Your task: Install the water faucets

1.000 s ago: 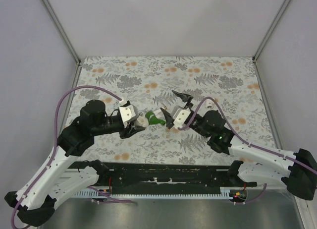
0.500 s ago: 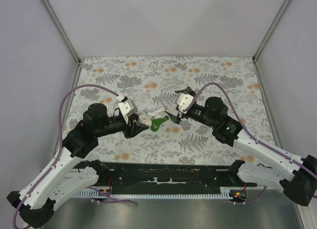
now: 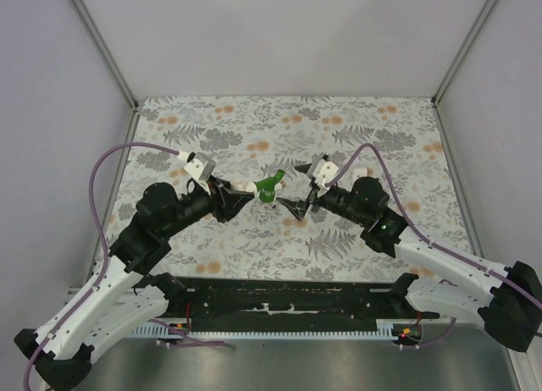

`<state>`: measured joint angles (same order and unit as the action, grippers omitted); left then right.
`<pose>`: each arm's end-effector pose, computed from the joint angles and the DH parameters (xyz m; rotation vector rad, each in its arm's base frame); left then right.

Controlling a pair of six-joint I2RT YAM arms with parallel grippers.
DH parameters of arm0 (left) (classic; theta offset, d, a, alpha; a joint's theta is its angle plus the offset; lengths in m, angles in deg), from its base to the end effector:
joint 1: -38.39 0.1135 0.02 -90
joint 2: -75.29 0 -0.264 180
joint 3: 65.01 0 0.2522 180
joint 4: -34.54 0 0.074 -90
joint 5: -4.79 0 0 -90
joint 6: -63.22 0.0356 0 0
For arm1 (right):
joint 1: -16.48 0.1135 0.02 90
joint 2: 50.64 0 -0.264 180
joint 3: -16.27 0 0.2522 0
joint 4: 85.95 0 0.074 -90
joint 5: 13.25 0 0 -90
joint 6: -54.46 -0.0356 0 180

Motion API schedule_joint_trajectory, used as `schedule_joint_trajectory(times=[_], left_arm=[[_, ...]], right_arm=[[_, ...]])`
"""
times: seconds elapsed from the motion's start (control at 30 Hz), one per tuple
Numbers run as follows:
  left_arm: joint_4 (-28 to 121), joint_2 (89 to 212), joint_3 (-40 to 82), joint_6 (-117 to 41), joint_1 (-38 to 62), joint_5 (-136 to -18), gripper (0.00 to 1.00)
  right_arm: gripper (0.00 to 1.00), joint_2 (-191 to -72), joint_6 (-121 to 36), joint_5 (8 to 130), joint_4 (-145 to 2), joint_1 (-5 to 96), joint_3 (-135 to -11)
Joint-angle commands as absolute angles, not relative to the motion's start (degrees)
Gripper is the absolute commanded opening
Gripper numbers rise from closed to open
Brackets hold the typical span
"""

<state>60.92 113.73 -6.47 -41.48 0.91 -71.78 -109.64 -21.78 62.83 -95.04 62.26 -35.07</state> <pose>0.1204 -0.1027 0.3524 0.5253 1.6750 -0.8725 0.1630 0.1798 0.3089 -0.9492 1.2640 0.6276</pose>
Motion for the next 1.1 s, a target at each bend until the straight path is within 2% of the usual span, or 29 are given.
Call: schedule_joint_trajectory(times=[0.0,0.2,0.47,0.63,0.73,0.9,1.07], left_arm=[[50.8,111.9,-7.5,-44.5,0.9,-71.7,0.02],[45.2,111.2,-9.0,-45.2,0.9,-67.9,0.02],[38.1,110.5,-10.7,-47.3,0.9,-62.2,0.02],[35.6,110.3,-11.8,-45.5,0.9,-62.0,0.02],[37.4,109.7,-12.0,-39.6,0.9,-64.5,0.02],[45.6,108.6,-10.8,-25.2,0.9,-70.4,0.02],[50.1,104.5,-13.3,-6.2,0.8,-66.2,0.02]], right_arm=[[0.97,-110.4,-31.4,58.2,-102.2,61.7,-35.9],[0.81,-113.3,-40.4,47.9,-107.2,58.8,-36.3],[0.76,-117.3,-47.9,42.1,-113.6,56.5,-36.9],[0.68,-117.9,-51.2,36.4,-115.1,56.6,-37.8],[0.55,-117.9,-54.6,34.0,-116.6,56.3,-38.2],[0.41,-119.0,-61.9,30.4,-116.9,55.6,-40.0],[0.29,-122.0,-74.7,29.9,-116.8,53.1,-42.4]])
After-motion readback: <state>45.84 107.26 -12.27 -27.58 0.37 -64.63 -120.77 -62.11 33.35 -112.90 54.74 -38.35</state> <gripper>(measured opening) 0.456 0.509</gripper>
